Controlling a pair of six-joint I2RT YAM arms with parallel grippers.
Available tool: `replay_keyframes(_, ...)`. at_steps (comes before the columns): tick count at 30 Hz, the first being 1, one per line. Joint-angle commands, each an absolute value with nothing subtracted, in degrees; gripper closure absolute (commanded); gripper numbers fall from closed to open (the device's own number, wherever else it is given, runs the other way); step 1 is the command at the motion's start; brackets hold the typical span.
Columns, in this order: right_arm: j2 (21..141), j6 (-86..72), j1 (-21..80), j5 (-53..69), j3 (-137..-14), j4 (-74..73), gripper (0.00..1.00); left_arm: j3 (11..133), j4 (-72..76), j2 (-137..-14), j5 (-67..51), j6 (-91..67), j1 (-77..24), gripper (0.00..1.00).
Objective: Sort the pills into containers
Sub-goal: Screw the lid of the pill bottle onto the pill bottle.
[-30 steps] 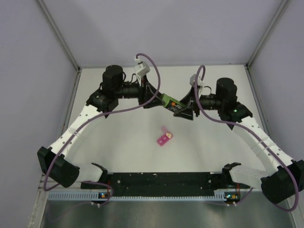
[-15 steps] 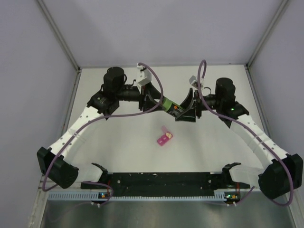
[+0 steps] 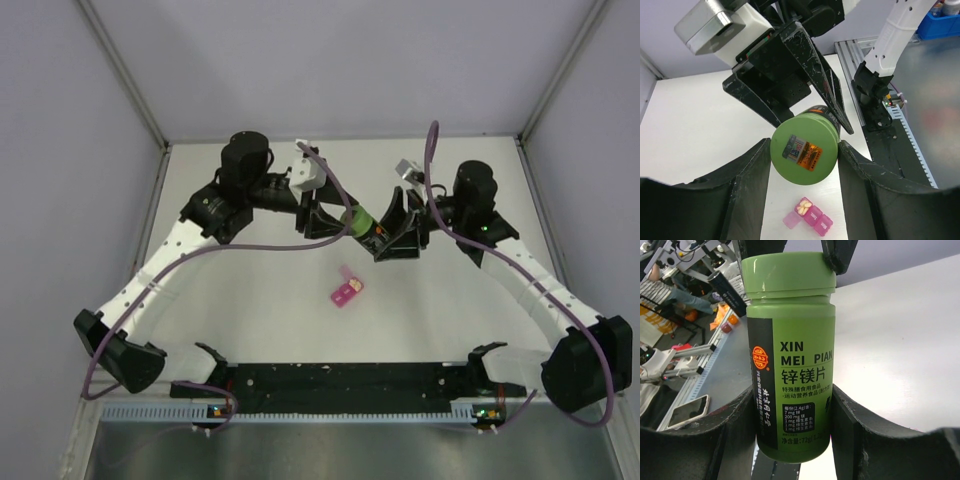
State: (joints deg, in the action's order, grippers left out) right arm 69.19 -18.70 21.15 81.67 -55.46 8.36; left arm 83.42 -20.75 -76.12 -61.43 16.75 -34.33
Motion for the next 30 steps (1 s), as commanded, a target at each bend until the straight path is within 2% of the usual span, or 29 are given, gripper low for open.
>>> replay_keyframes(1,68.9,-20.8,22.3,78.7,-56.9,16.7,1.0,85.7,-27.9,-80.2,-63.5,21.7,-39.5,0.7)
replay_keyframes(9,67.6,-19.0,22.2,78.0,-56.9,14.9,1.0,87.6,-29.4,-82.4,-62.8,23.5,-40.7,0.7)
replay_keyframes(12,67.1,-14.3,22.2,75.7,-57.7,9.9,1.0,88.2,-29.4,-82.1,-61.5,23.4,-40.8,0.58)
replay_keyframes(16,66.4,-12.4,22.2,73.9,-57.9,7.6,1.0,88.1,-28.7,-81.7,-59.9,21.9,-40.7,0.36)
replay_keyframes(23,65.3,-9.0,22.2,72.0,-58.4,3.7,1.0,87.7,-26.6,-81.5,-58.7,19.0,-40.3,0.08)
replay_keyframes(25,65.0,-8.1,22.2,71.5,-58.4,2.7,1.0,87.3,-24.8,-81.3,-59.1,16.7,-39.7,0.02)
replay_keyframes(30,64.1,-5.0,22.2,69.4,-58.4,0.1,1.0,86.0,-20.1,-80.2,-59.4,11.3,-38.1,0.01)
